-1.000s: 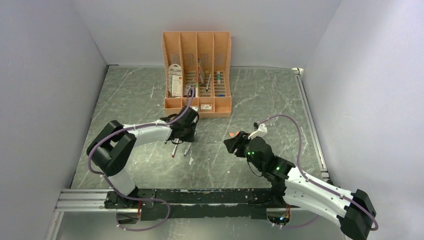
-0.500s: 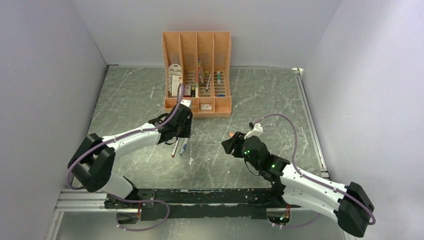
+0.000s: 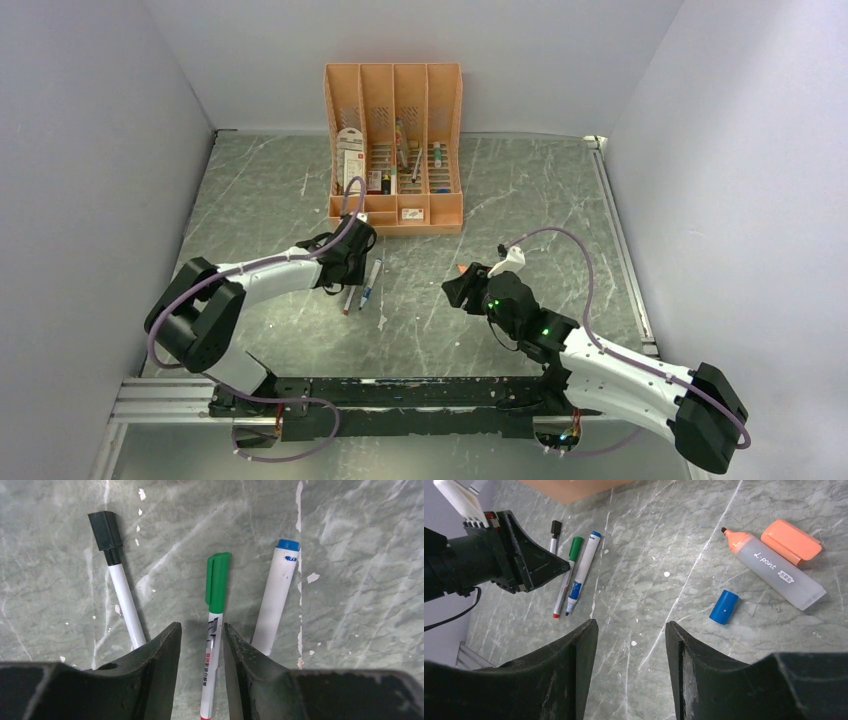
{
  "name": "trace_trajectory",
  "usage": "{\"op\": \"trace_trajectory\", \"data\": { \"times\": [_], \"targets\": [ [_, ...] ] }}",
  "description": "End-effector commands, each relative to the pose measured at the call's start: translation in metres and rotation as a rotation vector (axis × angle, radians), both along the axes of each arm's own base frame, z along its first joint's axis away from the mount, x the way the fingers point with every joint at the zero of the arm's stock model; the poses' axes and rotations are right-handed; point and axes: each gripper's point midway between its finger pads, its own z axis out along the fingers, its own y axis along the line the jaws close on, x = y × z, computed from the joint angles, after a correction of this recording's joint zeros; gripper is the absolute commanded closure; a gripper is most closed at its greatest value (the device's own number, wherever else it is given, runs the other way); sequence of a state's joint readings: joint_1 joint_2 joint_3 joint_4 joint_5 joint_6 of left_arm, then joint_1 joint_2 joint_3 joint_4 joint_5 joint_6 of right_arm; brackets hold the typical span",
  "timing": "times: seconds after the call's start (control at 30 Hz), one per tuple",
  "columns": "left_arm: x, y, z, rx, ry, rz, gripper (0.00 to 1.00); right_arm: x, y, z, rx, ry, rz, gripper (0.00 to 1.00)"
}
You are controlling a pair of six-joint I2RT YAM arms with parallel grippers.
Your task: Insert the pens into the pen caps
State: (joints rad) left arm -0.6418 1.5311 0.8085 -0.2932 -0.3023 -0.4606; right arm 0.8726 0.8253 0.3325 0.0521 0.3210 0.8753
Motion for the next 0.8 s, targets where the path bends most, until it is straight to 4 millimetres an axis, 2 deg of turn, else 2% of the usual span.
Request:
{"op": "trace_trajectory", "data": {
  "times": [0.0,0.07,0.17,0.23,0.27,0.47,0.77],
  "targets": [
    [-0.003,0.000,-0.012,0.001,0.030,-0.023,0.55,0.001,0.001,0.003,0.011,-0.012,0.001,0.48],
    [-0.004,0.000,-0.017,0.007,0.045,-0.030,0.59,0.000,0.002,0.003,0.009,-0.011,0.002,0.48],
    [-0.006,0.002,-0.026,0.023,0.064,-0.028,0.75,0.000,0.001,0.003,0.009,-0.012,0.002,0.48],
    [-0.006,0.005,-0.028,0.039,0.069,-0.013,0.89,0.000,0.000,0.002,0.006,-0.011,0.000,0.48],
    [-0.006,0.007,-0.028,0.049,0.069,-0.002,0.93,0.000,0.000,0.003,0.007,-0.011,-0.002,0.48],
    [0.005,0.028,-0.027,0.078,0.038,0.087,0.93,-0.002,-0.002,-0.002,0.017,-0.005,-0.003,0.48],
    [0.019,0.045,-0.027,0.124,0.021,0.188,0.93,-0.004,-0.003,-0.006,0.016,0.002,-0.003,0.48]
  ]
}}
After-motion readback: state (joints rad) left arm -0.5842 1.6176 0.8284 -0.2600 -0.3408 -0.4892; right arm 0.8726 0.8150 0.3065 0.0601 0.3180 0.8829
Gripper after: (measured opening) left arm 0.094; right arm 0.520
